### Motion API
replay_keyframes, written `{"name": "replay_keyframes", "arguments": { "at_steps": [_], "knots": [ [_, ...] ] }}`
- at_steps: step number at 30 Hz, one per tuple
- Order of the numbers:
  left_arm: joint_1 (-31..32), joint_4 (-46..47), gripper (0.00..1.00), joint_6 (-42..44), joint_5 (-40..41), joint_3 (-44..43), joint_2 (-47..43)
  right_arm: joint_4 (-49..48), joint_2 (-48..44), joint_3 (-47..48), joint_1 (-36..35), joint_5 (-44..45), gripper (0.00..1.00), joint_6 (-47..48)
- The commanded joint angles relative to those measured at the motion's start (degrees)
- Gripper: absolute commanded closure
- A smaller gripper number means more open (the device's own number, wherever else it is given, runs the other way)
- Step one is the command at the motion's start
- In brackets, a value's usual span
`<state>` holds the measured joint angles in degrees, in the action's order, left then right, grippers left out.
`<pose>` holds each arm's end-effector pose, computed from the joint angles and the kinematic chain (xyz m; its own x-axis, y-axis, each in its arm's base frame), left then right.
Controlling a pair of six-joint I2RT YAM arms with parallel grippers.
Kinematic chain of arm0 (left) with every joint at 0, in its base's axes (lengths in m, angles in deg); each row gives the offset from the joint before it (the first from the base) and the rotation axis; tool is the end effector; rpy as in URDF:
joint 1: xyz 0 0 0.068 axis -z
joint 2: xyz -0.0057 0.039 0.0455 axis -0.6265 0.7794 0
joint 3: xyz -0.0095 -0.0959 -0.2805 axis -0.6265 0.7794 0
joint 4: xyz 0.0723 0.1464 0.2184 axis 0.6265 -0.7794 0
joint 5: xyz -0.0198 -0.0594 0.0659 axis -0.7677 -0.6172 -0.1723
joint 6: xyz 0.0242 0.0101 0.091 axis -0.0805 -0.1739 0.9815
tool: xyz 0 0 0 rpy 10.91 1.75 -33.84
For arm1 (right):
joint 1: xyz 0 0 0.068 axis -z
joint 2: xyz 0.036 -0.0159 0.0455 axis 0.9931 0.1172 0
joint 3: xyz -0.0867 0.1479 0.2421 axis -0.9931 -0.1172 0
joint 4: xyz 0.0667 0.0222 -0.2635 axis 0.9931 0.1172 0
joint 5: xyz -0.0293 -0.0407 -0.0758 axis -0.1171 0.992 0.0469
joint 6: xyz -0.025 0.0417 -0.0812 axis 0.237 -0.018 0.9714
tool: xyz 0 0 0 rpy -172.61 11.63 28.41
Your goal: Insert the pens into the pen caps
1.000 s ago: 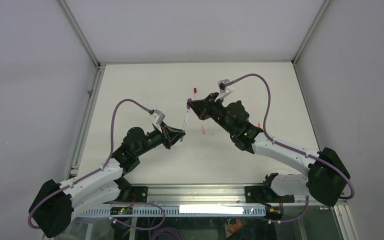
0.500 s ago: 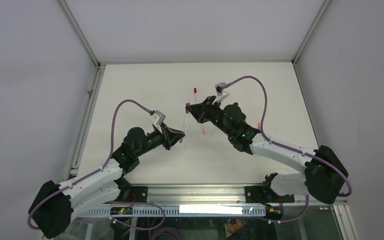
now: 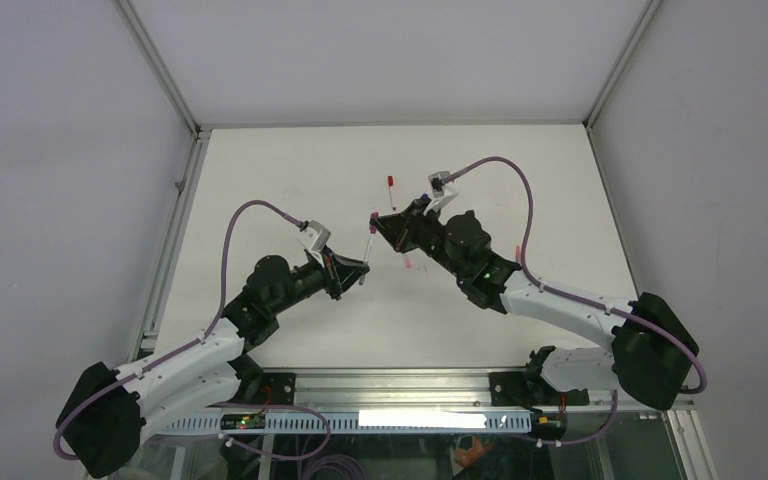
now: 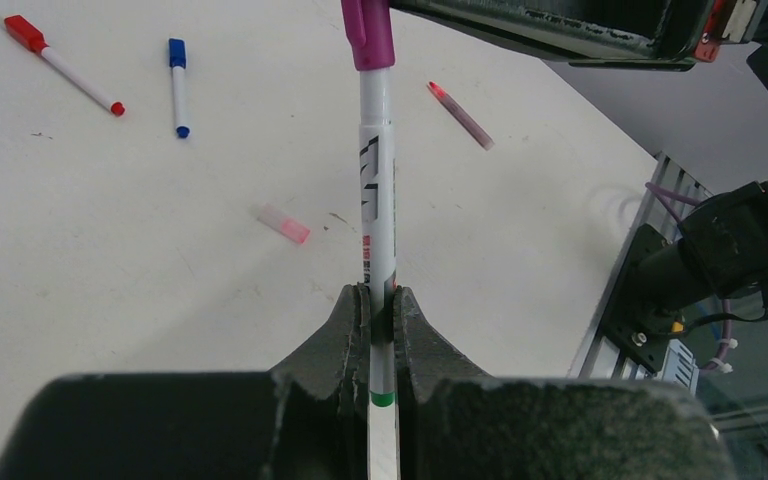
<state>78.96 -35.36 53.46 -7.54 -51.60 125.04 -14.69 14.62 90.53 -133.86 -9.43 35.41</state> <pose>0.1688 -0.1664 0.2258 -0.3789 -0.1123 -0.9186 0.7058 0.6070 -0.3653 0.2207 0.2593 0.3037 -0.4249 0.3611 -0.8301 -0.5889 0.5862 0.5564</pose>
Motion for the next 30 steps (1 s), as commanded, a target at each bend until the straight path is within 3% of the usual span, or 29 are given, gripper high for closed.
{"name": "replay_keyframes", "arguments": {
  "at_steps": [1,16,30],
  "knots": [
    [0.36,1.99,1.00,2.91,2.28,-3.10,0.36,-2.00,-1.18,-1.22,-1.40,1.84,1.00,-1.84],
    [0.36,3.65,1.00,8.68,2.89,-9.85,3.87,-1.90,-1.64,-5.30,-5.29,5.06,1.00,-2.79],
    [0.35,1.23,1.00,15.04,4.71,-16.54,5.72,4.41,0.07,-4.48,-9.27,9.56,1.00,-1.58]
  ]
}}
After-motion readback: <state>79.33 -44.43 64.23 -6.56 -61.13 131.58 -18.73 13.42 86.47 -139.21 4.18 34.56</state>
